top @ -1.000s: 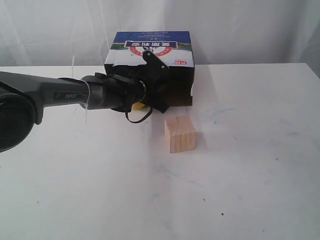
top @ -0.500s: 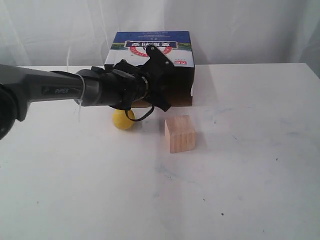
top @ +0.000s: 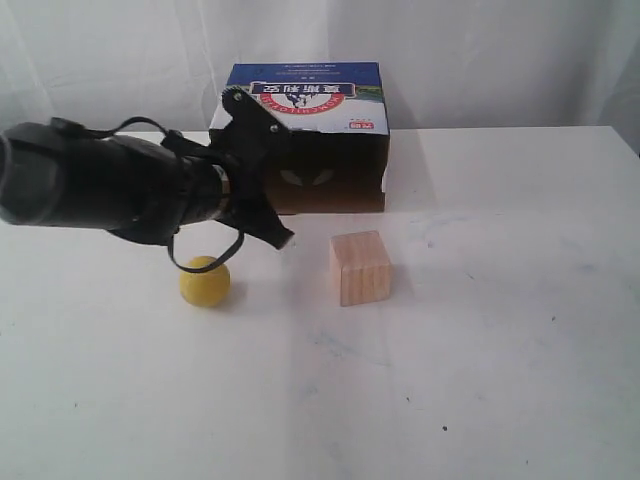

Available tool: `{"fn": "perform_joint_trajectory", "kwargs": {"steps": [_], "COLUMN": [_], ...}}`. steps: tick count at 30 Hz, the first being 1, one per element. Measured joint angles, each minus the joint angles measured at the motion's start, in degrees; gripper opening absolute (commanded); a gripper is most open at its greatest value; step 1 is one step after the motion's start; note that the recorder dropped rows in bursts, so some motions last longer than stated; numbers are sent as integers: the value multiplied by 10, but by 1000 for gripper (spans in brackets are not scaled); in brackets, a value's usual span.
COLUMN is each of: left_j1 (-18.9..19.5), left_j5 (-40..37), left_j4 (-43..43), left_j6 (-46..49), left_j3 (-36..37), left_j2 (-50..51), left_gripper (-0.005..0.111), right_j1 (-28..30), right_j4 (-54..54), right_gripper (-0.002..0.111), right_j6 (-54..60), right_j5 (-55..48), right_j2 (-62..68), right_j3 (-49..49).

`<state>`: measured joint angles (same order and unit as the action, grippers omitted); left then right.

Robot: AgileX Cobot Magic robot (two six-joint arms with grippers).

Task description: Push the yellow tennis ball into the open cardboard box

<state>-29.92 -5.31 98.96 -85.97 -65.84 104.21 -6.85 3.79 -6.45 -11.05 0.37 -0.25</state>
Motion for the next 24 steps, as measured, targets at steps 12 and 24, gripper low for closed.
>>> {"fn": "perform_joint_trajectory", "kwargs": {"steps": [12,24], "left_j1": [-2,-1], "left_j5": [8,-54], "left_j4": [-20,-68], "left_j6": [-51,-56], "left_j3": [221,406], "left_j2": [-192,-298], "left_gripper": [0,0], "right_j1": [0,0], "right_j4": [0,0], "right_gripper": [0,0], "right_j6": [0,0], "right_j5": [0,0], "right_j2": [0,0], "right_j3": [0,0]}}
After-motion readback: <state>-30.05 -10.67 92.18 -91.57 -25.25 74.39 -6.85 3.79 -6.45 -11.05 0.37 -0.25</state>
